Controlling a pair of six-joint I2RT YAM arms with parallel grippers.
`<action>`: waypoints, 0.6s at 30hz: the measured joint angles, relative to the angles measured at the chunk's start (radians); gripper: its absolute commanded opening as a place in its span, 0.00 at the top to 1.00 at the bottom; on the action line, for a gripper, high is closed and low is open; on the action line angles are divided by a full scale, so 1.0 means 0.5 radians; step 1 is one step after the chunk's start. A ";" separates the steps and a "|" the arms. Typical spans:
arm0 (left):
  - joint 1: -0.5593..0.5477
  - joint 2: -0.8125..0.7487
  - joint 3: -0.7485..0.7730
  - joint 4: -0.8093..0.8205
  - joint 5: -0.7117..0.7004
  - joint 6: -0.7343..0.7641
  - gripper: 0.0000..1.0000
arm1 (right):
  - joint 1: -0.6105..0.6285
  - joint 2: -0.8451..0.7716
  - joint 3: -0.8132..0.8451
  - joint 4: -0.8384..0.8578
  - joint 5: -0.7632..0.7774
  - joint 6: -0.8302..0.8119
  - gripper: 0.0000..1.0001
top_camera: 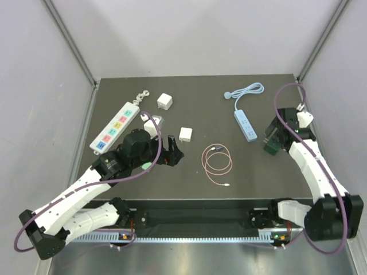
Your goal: Insert the plug
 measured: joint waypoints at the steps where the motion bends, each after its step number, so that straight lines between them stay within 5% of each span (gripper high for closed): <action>1: 0.000 0.003 -0.009 0.002 0.000 0.001 0.06 | -0.060 0.054 -0.007 0.029 -0.034 -0.015 0.05; 10: 0.001 0.075 -0.069 0.083 0.017 0.014 0.06 | -0.263 0.542 -0.011 0.317 -0.281 -0.149 0.12; 18: 0.001 0.056 -0.110 0.141 0.014 0.051 0.06 | -0.334 0.672 -0.035 0.488 -0.371 -0.290 0.34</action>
